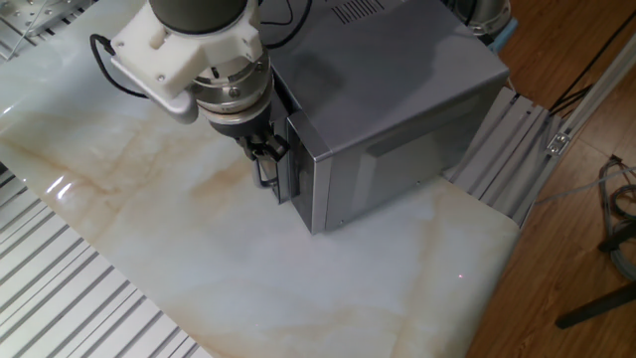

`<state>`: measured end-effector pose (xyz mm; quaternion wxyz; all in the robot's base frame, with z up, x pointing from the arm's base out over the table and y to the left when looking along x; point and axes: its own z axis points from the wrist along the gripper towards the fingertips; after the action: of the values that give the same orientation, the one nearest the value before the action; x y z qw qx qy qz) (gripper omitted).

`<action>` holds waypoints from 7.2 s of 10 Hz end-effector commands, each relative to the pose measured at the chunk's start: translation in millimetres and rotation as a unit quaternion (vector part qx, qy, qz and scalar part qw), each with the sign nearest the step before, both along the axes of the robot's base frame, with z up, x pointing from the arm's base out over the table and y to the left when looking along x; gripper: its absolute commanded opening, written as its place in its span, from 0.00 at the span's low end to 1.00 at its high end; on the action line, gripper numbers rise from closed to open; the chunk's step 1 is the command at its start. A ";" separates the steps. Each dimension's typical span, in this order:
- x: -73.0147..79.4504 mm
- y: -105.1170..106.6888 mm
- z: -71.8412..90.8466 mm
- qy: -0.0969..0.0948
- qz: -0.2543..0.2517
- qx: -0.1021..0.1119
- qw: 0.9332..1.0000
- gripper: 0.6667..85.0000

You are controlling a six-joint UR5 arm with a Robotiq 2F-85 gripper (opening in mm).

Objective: Open the microwave door

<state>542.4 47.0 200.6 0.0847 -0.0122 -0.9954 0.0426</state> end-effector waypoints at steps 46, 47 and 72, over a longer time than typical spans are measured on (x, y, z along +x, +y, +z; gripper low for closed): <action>13.2 -72.0 68.2 0.018 0.159 -0.178 0.971 0.01; 4.9 -75.2 70.2 0.031 0.147 -0.181 0.972 0.01; -75.9 -45.3 71.2 0.135 -0.003 -0.102 0.986 0.01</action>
<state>475.3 -19.5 275.4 0.2098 0.0132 -0.9597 0.1867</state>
